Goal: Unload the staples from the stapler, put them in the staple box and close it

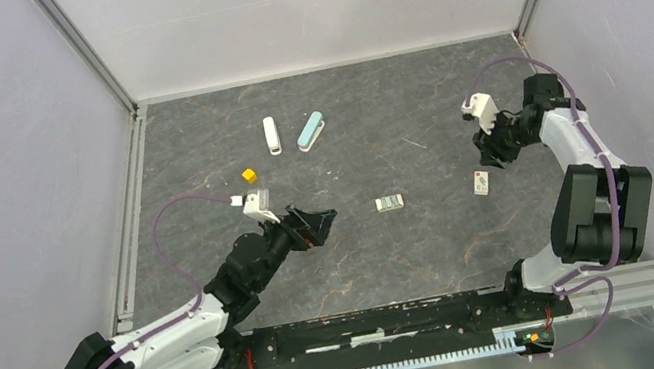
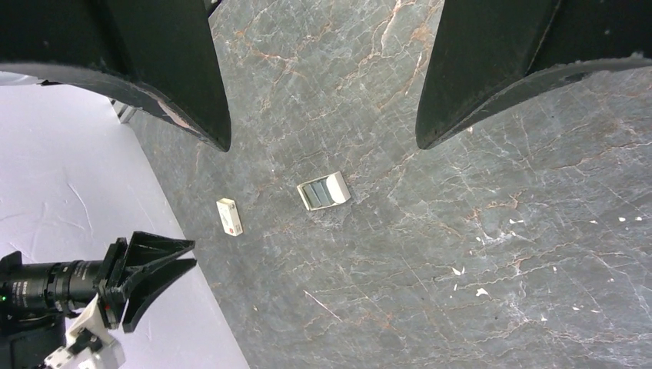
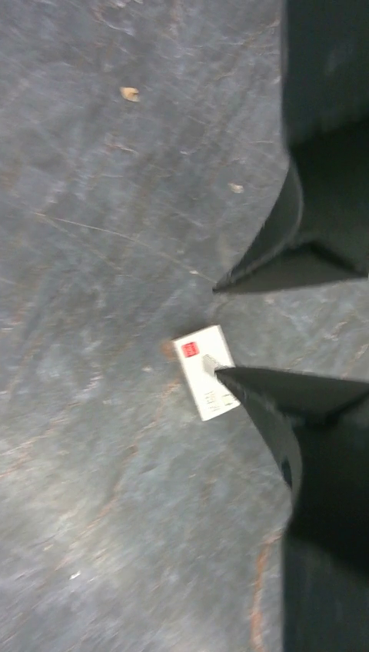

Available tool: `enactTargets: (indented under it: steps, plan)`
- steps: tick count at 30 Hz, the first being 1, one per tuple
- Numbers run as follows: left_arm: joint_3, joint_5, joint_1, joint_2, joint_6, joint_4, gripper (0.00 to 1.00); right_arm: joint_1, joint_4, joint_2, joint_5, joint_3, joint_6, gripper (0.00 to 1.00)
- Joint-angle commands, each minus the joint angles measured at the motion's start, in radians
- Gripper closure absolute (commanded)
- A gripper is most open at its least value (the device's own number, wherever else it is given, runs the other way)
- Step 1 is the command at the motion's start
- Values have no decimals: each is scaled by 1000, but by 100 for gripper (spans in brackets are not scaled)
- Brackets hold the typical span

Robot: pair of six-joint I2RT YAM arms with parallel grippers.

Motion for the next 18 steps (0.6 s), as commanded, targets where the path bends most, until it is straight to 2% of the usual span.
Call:
enactTargets:
  steps: [1,4,7,11,18]
  plan:
    - [-14,-29,4,-40,3,23,5,-25,-84,-12,135,-6,-117,66]
    - [-16,-42,4,-42,11,23,4,-37,-42,-18,133,-88,-83,83]
    - [-6,-37,4,-29,14,30,4,-43,44,-26,128,-171,0,90]
    - [3,-24,4,-19,16,30,4,-44,140,-25,121,-237,90,94]
    - [-10,-26,4,-12,3,47,4,-43,192,-10,57,-278,163,94]
